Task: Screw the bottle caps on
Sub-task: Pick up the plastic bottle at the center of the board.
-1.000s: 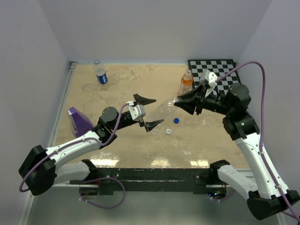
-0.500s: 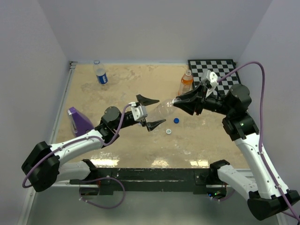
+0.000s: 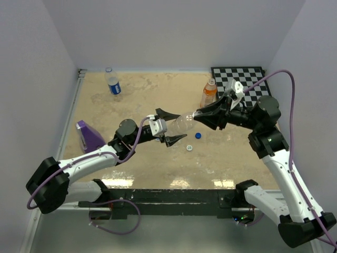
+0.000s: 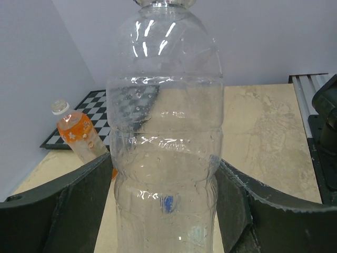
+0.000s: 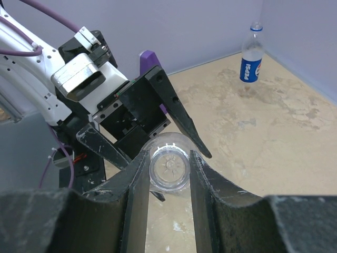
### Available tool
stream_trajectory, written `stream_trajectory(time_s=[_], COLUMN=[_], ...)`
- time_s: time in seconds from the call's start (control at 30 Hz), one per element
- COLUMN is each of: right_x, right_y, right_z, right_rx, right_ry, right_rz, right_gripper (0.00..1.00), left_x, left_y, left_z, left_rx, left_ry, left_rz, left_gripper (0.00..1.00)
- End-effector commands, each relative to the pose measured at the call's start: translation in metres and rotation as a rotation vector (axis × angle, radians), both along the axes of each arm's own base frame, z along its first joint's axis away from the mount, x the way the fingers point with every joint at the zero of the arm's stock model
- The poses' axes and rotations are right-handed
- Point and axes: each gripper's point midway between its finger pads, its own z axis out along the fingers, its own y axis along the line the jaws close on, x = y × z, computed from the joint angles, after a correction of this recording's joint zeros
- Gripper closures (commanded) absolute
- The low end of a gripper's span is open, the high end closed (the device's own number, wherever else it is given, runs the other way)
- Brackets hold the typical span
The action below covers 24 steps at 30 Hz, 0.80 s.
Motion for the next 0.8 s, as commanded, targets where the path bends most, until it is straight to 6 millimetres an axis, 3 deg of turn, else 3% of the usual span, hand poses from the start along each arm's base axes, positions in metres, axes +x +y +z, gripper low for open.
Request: stream_trajectory(time_s=[0.0, 0.23, 0.37, 0.47, 0.6, 0.67, 0.77], right_x=[-0.01, -0.011, -0.009, -0.006, 0.003, 0.009, 0.024], right_y=[0.001, 0.0, 0.0, 0.001, -0.004, -0.008, -0.018], right_z=[0.012, 0.012, 0.011, 0.009, 0.012, 0.012, 0.018], right_rx=[0.033, 0.039, 0.054, 0.064, 0.065, 0.055, 0.043], right_ry=[-0.028, -0.027, -0.008, 0.004, -0.003, 0.001, -0.013], right_rz=[0.025, 0.019, 0.004, -0.002, -0.062, -0.119, -0.223], right_gripper=[1.0, 1.0, 1.0, 0.76, 0.33, 0.2, 0.1], left_x=[-0.006, -0.006, -0.004, -0.001, 0.006, 0.013, 0.026], left_y=[-0.007, -0.007, -0.005, -0.002, 0.005, 0.012, 0.027], left_z=[0.037, 0.032, 0.032, 0.032, 0.027, 0.026, 0.022], left_rx=[-0.082, -0.07, -0.07, -0.07, -0.066, -0.076, -0.087], left_ry=[-0.079, -0.065, -0.051, -0.036, 0.003, 0.034, 0.096], left_rz=[-0.04, -0.04, -0.027, 0.001, 0.064, 0.118, 0.222], left_gripper=[0.23, 0.32, 0.5, 0.52, 0.53, 0.52, 0.51])
